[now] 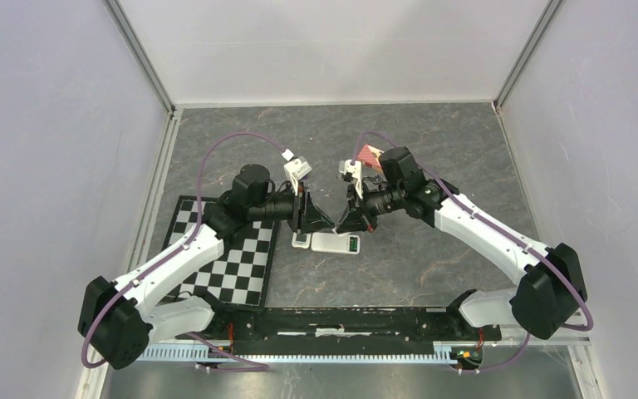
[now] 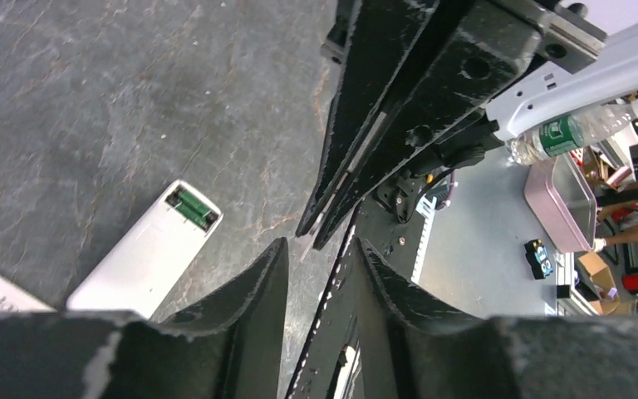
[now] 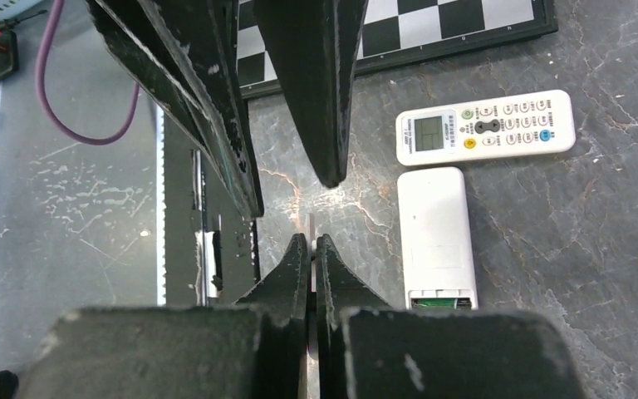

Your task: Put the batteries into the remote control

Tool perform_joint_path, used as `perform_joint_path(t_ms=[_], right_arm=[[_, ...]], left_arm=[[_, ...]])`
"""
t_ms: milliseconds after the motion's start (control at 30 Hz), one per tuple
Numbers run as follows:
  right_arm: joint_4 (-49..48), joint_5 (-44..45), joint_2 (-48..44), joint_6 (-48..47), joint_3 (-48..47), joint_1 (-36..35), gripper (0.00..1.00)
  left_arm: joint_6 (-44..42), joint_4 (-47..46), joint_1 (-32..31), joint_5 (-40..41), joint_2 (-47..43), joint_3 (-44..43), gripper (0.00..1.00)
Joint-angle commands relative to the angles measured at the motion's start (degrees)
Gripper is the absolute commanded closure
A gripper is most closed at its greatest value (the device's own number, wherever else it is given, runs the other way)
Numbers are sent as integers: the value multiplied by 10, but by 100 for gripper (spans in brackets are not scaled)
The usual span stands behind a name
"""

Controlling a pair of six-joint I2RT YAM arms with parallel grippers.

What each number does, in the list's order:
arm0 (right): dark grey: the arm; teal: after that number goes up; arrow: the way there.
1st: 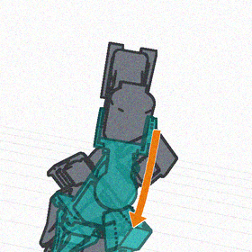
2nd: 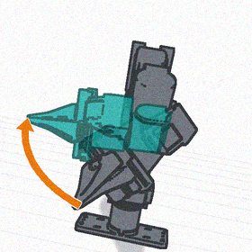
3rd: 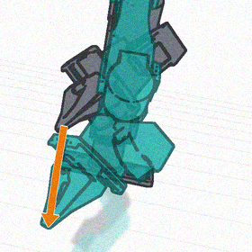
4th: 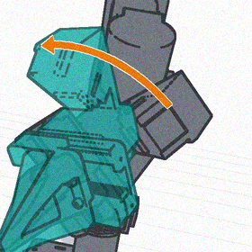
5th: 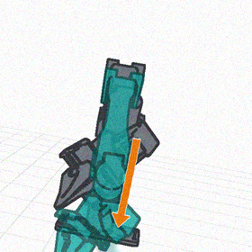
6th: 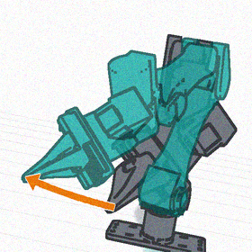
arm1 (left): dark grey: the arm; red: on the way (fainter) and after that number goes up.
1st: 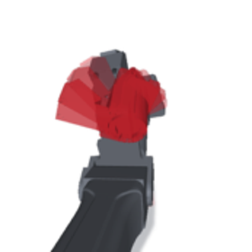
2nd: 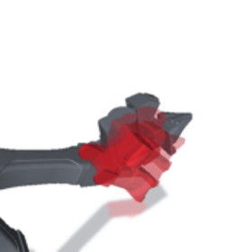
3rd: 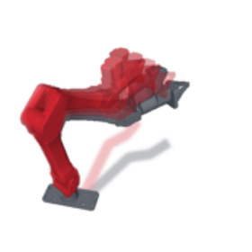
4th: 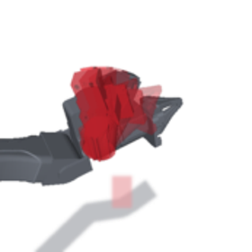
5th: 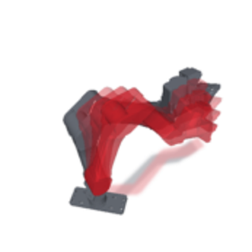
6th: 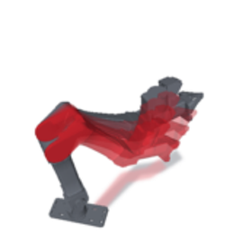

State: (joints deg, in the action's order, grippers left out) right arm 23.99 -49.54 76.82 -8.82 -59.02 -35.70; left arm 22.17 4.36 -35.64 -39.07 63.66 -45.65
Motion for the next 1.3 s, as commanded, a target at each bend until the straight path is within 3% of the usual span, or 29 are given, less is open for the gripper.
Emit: perform_joint_path(t_ms=[0,267,400,700,1067,1133,1267], right_arm=[[-13,-14,-26,34,-15,-4,100],[-13,-16,-27,35,-32,-5,100],[-13,-27,-29,31,-33,-5,100],[-12,-29,-38,23,-23,-5,100],[-11,-54,-43,13,-8,-9,100],[-11,-57,-41,10,-5,-10,100],[-11,-67,-42,2,-2,-14,100]], left_arm=[[-40,-72,-16,-42,-2,9,63],[-52,-56,-29,-56,-6,17,76],[-61,-47,-31,-39,3,13,76],[-106,44,-31,25,-2,-14,56],[-84,-3,-32,-60,5,-16,43],[-79,-15,-32,-66,3,-12,44],[-61,-37,-32,-84,10,-13,60]])
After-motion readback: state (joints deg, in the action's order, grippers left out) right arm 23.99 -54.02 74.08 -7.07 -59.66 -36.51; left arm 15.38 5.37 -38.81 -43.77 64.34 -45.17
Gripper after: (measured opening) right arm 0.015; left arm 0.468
